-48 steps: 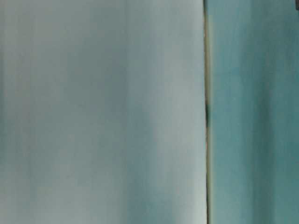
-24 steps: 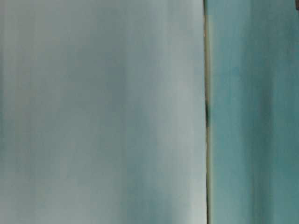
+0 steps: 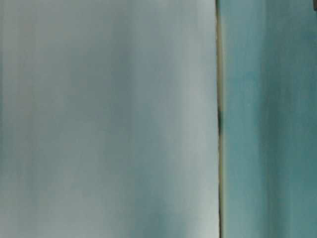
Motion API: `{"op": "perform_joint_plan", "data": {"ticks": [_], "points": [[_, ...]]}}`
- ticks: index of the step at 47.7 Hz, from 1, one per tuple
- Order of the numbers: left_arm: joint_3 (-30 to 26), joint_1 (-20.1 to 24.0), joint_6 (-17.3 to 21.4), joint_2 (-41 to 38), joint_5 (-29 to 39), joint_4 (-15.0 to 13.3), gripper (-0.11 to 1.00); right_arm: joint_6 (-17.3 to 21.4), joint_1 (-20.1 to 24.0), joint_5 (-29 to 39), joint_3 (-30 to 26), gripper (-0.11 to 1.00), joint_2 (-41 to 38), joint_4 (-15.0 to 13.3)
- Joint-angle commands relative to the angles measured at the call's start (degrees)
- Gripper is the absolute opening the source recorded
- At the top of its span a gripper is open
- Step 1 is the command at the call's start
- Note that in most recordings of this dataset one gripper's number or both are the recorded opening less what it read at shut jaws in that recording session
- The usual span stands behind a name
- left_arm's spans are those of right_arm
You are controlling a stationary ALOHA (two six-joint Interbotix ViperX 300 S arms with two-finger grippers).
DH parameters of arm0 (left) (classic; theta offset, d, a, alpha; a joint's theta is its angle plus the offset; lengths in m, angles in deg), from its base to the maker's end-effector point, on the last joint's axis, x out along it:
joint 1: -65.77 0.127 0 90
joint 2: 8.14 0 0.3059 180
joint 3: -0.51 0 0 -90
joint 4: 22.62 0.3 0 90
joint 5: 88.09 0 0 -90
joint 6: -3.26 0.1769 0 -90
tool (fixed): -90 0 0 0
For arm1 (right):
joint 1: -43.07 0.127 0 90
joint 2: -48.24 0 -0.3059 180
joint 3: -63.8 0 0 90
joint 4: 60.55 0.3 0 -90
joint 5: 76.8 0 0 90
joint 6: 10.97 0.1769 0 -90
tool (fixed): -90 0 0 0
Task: Insert the washer onto the shaft with both hands.
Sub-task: 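Move left gripper over the silver washer and right gripper over the shaft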
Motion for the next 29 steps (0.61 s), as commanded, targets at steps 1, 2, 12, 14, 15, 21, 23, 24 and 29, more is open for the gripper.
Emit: {"op": "perform_joint_plan", "data": {"ticks": [1, 2, 12, 14, 15, 21, 23, 24, 29], "points": [[-3.0, -0.4, -0.2, -2.3, 2.4, 0.1, 0.02, 0.5, -0.1, 1.7, -2.7, -0.09, -2.6, -0.1], [-3.3, -0.4, -0.2, -2.8, 2.9, 0.1, 0.02, 0.6, -0.1, 2.4, -3.1, -0.09, -3.3, -0.1], [-8.3, -0.7, -0.3, -11.0, 9.5, 0.2, 0.02, 0.4, -0.1, 10.5, -6.8, -0.09, -9.8, -0.6], [-9.3, -0.6, -0.2, -12.7, 11.3, 0.2, 0.02, 0.4, -0.1, 12.3, -7.7, -0.09, -11.2, -1.2], [-9.8, -0.6, -0.1, -13.6, 12.2, 0.2, 0.02, 0.4, -0.1, 12.7, -8.1, -0.09, -11.6, -1.6], [-12.9, -0.7, 0.1, -18.8, 16.8, 0.3, 0.02, 0.4, -0.1, 14.6, -9.6, -0.09, -14.0, -2.4], [-14.0, -0.7, 0.1, -20.2, 17.8, 0.3, 0.02, 0.4, -0.1, 14.8, -9.9, -0.09, -14.7, -2.4], [-14.7, -0.7, 0.2, -21.4, 18.6, 0.3, 0.02, 0.4, 0.0, 14.9, -10.0, -0.09, -15.1, -2.4], [-16.1, -0.6, 0.3, -24.5, 20.2, 0.3, 0.02, 0.4, 0.0, 15.0, -10.7, -0.09, -17.4, -2.4]]}}
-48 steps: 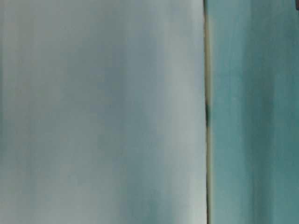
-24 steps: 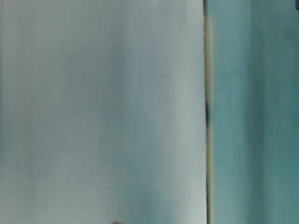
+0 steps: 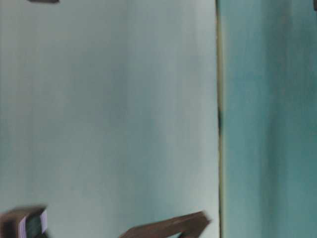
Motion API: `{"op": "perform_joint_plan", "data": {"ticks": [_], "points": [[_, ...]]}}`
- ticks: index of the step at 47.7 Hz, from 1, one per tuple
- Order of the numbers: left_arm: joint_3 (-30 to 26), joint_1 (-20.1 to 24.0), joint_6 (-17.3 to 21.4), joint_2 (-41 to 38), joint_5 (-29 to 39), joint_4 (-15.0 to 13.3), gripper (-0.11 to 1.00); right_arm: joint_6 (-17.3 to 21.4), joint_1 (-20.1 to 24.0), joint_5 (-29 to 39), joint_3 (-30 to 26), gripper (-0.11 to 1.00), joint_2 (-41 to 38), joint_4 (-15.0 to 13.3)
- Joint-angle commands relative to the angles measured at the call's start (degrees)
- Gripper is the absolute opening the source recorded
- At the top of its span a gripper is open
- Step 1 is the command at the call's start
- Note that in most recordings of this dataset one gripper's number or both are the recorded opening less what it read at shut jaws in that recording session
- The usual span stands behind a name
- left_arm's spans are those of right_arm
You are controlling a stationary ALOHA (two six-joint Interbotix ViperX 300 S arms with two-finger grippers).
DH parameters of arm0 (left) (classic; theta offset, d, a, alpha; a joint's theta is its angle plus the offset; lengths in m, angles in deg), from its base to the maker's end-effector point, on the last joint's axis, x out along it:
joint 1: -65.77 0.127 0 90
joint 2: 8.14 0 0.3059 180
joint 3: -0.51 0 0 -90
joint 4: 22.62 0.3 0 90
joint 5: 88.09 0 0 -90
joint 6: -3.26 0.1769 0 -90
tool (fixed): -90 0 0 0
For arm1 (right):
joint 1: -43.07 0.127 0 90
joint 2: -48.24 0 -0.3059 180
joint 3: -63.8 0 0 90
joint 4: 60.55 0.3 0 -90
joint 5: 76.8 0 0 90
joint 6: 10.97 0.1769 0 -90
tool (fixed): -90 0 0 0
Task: Insert the washer onto the shaft with both hands.
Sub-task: 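Move left gripper over the silver washer and right gripper over the shaft, then open both grippers and lower them toward the washer and shaft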
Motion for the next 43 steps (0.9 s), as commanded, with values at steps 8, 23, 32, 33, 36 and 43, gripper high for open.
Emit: {"op": "perform_joint_plan", "data": {"ticks": [8, 23, 32, 33, 36, 43], "points": [[-2.8, -0.1, 0.0, -5.3, 1.9, 0.1, 0.02, 0.2, 0.5, -0.1, -2.2, -0.09, -5.1, -0.2], [-4.1, 0.1, 0.1, -8.6, 1.9, 0.4, 0.02, -0.2, 2.2, -1.4, -2.5, -0.10, -11.2, -0.3], [-3.8, 0.1, 0.3, -8.9, 1.8, 0.5, 0.02, -1.5, 2.2, -3.0, -2.5, -0.10, -11.4, -0.3], [-3.8, 0.1, 0.3, -8.9, 1.8, 0.5, 0.02, -1.6, 2.2, -3.3, -2.5, -0.10, -11.4, -0.3], [-3.9, 0.0, 0.2, -8.9, 1.5, 0.5, 0.02, -1.8, 1.9, -3.3, -2.5, -0.10, -11.5, -0.3], [-3.8, 0.0, 0.0, -9.0, 0.5, 0.5, 0.02, -1.8, 1.9, -3.5, -3.4, -0.09, -12.0, -0.3]]}}
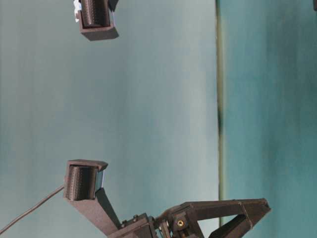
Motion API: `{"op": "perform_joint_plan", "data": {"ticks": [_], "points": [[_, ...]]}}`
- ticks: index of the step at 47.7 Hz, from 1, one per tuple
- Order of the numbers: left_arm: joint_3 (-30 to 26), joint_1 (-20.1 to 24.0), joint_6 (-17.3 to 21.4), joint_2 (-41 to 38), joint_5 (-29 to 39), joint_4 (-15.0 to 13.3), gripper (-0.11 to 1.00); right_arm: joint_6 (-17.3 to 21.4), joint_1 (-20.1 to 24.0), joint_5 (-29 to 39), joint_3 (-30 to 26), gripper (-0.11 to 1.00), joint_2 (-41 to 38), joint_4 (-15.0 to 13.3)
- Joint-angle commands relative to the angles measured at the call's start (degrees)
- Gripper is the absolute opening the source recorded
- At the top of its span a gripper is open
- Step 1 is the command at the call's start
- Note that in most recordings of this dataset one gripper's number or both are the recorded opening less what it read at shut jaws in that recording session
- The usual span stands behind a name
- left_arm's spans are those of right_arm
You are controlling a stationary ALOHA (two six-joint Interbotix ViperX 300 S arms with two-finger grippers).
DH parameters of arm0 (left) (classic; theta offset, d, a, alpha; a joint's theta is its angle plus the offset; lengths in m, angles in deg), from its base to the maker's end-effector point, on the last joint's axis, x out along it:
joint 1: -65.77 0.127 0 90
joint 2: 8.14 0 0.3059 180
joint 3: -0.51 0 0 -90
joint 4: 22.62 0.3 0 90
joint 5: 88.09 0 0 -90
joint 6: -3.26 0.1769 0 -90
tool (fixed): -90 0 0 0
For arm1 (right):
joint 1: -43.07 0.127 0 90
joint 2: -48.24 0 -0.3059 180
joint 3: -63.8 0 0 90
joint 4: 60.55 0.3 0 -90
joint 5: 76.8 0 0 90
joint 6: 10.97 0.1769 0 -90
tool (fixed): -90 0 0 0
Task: Insert the washer onto the shaft with both hands.
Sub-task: 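Open both grippers and lower them toward the washer and shaft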
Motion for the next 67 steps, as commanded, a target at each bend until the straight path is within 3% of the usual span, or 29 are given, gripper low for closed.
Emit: {"op": "perform_joint_plan", "data": {"ticks": [1, 8, 14, 19, 25, 27, 30, 67], "points": [[-0.6, 0.0, -0.1, 0.4, -1.3, 0.2, 0.02, -0.5, -0.1, -0.4, -1.5, -0.08, -0.2, -0.1], [0.0, 0.0, -0.1, 0.4, -2.7, 0.2, 0.02, -0.6, -0.1, -0.4, -2.4, -0.02, -0.8, -0.1], [0.4, -0.2, -0.1, 0.3, -3.0, 0.2, 0.06, -0.5, -0.1, 0.2, -2.7, 0.15, -1.1, -0.1], [0.7, -0.3, 0.2, 0.1, -2.9, 0.2, 0.30, -0.5, -0.1, 0.7, -2.8, 0.44, -1.1, -0.1], [1.1, -1.0, 2.0, -0.8, -4.0, 0.2, 0.69, -0.7, -0.1, 1.2, -2.8, 0.80, -1.3, -0.3], [1.2, -1.2, 3.1, -1.1, -4.8, 0.2, 0.81, -0.7, -0.1, 1.2, -2.8, 0.86, -1.4, -0.7], [1.3, -1.5, 4.1, -1.8, -6.2, 0.1, 0.92, -0.7, -0.1, 1.3, -2.8, 0.84, -1.7, -1.2], [1.4, 0.4, 4.6, -9.1, -11.2, 0.2, 0.93, -1.1, -0.1, -4.3, -1.8, 0.81, -9.1, -2.8]]}}
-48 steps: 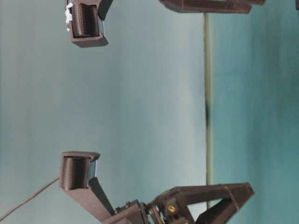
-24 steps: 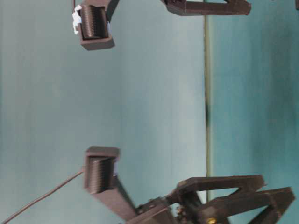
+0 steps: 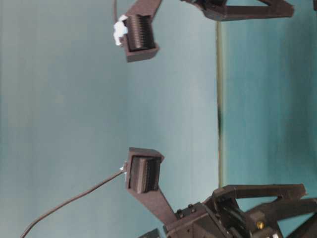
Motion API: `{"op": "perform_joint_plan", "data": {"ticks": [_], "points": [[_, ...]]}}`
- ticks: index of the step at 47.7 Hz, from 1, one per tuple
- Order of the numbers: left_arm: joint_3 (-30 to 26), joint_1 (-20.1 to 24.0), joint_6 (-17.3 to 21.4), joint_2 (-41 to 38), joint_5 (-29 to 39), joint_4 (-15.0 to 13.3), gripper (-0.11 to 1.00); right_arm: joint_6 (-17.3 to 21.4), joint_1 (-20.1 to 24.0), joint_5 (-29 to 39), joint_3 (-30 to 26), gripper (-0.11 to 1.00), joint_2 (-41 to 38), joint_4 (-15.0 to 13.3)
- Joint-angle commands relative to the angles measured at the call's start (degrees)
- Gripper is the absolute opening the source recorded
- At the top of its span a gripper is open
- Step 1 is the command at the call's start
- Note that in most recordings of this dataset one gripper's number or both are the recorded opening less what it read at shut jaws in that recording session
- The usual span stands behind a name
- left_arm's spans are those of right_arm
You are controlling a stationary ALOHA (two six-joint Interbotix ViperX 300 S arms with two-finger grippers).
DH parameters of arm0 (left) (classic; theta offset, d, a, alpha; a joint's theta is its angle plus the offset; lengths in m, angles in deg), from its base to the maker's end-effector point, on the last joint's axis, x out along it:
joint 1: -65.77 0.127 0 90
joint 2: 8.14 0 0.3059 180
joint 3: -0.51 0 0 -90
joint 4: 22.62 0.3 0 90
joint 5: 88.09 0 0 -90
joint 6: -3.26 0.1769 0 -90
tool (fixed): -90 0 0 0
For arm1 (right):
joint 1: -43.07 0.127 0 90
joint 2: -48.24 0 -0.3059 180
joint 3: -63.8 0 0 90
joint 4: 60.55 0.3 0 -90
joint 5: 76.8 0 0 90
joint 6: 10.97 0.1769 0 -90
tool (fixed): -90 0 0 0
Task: Insert the washer onto the shaft with both hands.
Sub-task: 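Open both grippers and lower them toward the washer and shaft, then close left gripper on the washer and right gripper on the shaft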
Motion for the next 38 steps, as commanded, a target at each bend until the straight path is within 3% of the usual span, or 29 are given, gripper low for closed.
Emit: {"op": "perform_joint_plan", "data": {"ticks": [1, 38], "points": [[-0.4, 0.6, 0.0, 0.1, -0.7, 0.2, 0.93, -0.6, 0.0, -1.3, -0.3, 0.81, -0.3, -0.2], [2.5, 0.8, -0.3, -1.0, -3.8, 0.2, 0.93, -0.8, -0.4, -3.6, 2.1, 0.81, -1.3, -0.2]]}}
